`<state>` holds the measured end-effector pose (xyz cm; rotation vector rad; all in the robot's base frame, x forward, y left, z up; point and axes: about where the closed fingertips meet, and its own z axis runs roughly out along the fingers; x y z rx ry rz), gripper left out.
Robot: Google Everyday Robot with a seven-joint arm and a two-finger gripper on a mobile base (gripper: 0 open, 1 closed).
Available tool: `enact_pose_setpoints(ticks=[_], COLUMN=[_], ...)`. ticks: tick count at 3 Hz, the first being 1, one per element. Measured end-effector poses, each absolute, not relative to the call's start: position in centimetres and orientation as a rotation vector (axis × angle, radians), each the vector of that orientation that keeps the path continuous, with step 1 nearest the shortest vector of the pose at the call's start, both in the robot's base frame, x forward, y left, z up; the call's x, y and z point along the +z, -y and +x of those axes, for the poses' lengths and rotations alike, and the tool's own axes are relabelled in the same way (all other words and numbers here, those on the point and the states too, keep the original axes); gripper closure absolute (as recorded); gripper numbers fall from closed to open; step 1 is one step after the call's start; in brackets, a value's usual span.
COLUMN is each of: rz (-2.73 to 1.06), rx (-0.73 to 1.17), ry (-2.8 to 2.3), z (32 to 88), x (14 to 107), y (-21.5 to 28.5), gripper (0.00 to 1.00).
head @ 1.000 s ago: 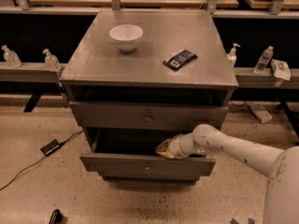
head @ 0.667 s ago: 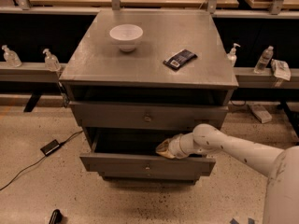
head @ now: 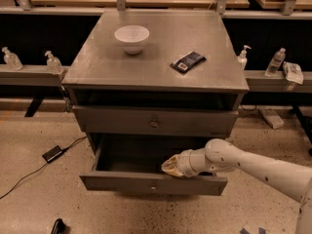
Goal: Open middle drawer
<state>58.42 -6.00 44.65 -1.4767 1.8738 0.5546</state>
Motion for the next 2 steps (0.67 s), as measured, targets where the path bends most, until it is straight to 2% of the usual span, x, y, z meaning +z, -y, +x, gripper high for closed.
enact_pose_setpoints(ticks=[2], rz=[-1.438], rx=[0.609], ry=[-1.754], z=[60.3], x=[45.5], y=[2.8], gripper=[1.00])
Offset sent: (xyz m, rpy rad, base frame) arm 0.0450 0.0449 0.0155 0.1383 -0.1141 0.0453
